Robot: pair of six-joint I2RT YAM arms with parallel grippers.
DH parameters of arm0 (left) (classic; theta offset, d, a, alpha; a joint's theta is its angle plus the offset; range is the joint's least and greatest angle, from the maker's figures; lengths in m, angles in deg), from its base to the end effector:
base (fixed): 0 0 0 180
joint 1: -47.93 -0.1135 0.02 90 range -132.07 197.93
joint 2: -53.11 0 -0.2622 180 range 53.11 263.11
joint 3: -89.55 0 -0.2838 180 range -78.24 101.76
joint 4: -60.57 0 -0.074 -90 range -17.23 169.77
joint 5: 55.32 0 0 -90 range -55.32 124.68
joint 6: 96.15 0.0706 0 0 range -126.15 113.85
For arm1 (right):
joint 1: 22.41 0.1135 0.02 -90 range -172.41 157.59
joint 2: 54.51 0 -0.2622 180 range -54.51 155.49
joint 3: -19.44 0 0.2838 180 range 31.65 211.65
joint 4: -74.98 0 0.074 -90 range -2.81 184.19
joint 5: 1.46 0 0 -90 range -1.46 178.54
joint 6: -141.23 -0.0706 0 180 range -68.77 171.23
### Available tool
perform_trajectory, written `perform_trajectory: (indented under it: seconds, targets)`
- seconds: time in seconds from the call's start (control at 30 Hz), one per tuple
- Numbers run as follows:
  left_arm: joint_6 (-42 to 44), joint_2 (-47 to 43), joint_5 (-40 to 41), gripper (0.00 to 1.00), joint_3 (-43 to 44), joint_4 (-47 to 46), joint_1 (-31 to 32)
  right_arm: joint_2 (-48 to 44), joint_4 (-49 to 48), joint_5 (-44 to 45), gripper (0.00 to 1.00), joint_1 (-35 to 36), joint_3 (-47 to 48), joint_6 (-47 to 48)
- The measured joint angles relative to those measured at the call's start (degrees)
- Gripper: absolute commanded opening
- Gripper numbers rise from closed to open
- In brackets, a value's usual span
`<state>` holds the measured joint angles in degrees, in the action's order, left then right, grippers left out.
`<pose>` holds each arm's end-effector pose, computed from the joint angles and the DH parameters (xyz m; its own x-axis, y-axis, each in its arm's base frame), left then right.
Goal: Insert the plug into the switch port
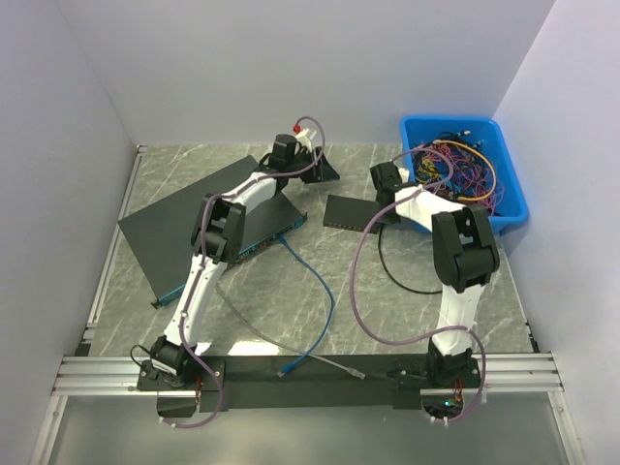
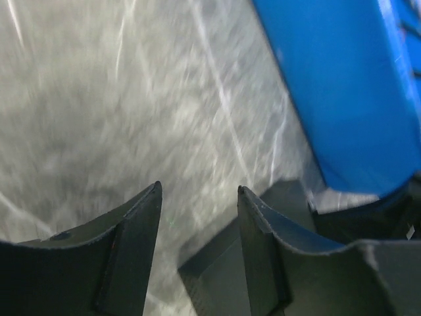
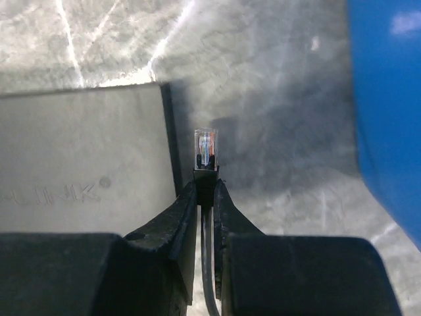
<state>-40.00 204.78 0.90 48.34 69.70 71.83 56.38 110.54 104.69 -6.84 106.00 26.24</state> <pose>0.5788 -0.2994 0.1249 -0.7346 -0.1809 -0.6539 0.4802 0.5422 -0.6895 0.4322 0.1001 0.1189 -0.8074 0.1963 -0.5563 0.2402 0.9707 -0.0062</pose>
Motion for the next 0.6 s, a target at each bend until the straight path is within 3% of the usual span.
perform_trajectory:
  seconds: [0.33, 0.6]
  targets:
    - [2.95, -1.73, -3.50, 0.46, -6.36, 3.96, 0.70, 6.14, 3.32, -7.56, 0.00, -0.44, 8.85, 0.92]
    - [2.64, -17.44, -0.79, 0.43, -33.59, -4.61, 1.05, 11.21, 4.31, -12.24, 0.00, -0.72, 16.81, 1.81]
